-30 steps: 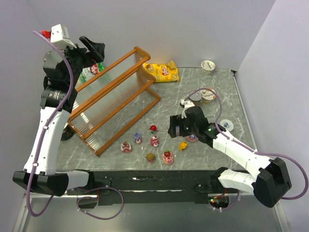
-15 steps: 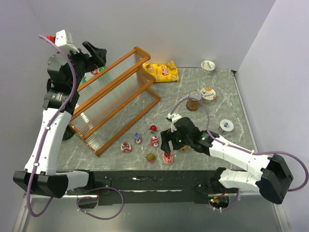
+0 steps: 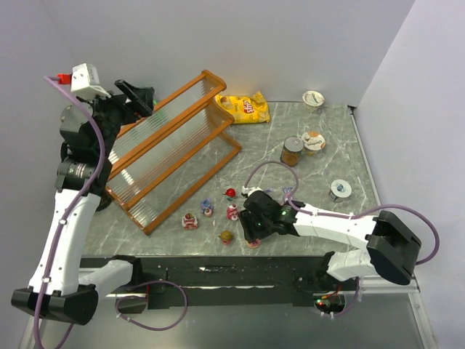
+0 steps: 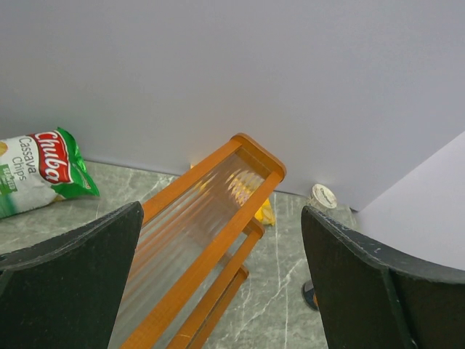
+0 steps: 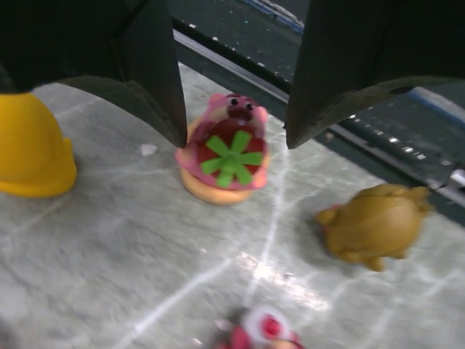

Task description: Place and organize the plastic toys onto the shelf

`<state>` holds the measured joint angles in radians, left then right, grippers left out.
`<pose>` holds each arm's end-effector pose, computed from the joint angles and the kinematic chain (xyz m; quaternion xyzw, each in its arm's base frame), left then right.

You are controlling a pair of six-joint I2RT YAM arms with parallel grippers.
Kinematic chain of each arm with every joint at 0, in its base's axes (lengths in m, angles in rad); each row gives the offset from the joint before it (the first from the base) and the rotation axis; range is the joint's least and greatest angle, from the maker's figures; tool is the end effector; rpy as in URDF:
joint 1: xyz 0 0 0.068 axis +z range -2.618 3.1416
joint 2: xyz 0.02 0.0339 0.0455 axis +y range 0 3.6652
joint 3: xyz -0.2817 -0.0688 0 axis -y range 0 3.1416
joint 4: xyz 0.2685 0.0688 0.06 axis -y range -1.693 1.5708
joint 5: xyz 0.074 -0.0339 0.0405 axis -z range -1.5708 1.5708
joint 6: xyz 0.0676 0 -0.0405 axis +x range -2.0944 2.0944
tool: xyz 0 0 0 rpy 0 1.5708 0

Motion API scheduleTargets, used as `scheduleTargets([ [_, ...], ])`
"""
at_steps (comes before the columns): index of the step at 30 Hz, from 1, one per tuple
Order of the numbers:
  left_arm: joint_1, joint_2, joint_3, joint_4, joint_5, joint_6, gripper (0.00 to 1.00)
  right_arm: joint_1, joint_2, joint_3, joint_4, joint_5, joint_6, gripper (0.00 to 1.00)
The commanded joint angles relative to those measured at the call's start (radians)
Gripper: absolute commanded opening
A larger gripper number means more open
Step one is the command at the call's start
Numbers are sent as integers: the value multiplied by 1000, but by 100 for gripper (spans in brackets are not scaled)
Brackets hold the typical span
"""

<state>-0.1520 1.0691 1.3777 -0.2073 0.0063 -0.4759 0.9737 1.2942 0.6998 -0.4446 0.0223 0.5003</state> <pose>0.2599 -0.0402 0.5135 -0.1058 0.6620 -0.2312 0.7051 0.1536 0.2232 0.1618 -0.2234 0.9386 0.1686 0.2018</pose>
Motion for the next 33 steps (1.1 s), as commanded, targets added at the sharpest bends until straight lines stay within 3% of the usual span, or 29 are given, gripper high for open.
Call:
scheduleTargets([
  [1, -3, -31, -8, 9, -35, -1, 96, 14, 19, 20, -28, 86, 69, 60],
  [3, -4, -34, -9, 8, -38, 0, 96, 14, 25, 21, -20, 94, 75, 57],
  [6, -9, -35, -9, 8, -45, 3, 96, 13, 37, 38, -23, 106, 73, 40],
  [7, -12, -32, -8, 8, -48, 3, 96, 13, 42, 47, -34, 119, 79, 15],
  [9, -15, -32, -6, 9, -52, 6, 96, 13, 31, 81, -61, 165, 75, 0],
  [13, -21, -29, 1, 5, -75, 13, 96, 10, -19, 150, -91, 215, 23, 0],
  [18, -21, -38, -3, 2, -120, 19, 96, 0, 28, 250, -126, 199, -48, 0],
  [19, -21, -41, -5, 0, -124, 22, 96, 0, 31, 245, -103, 186, -54, 0],
  [20, -21, -43, -6, 2, -127, 25, 96, 0, 30, 230, -89, 174, -57, 7],
  [21, -21, -46, -6, 2, -134, 31, 96, -3, 24, 219, -73, 160, -62, 26],
  [24, -21, -47, -6, 2, -143, 42, 96, 2, -6, 172, 1, 102, -81, 56],
  [27, -21, -44, -9, 3, -146, 45, 96, -7, 11, 147, 53, 19, -114, 65],
  [33, -23, -34, -9, 6, -146, 52, 96, -26, 86, 150, 95, -62, -124, 66],
])
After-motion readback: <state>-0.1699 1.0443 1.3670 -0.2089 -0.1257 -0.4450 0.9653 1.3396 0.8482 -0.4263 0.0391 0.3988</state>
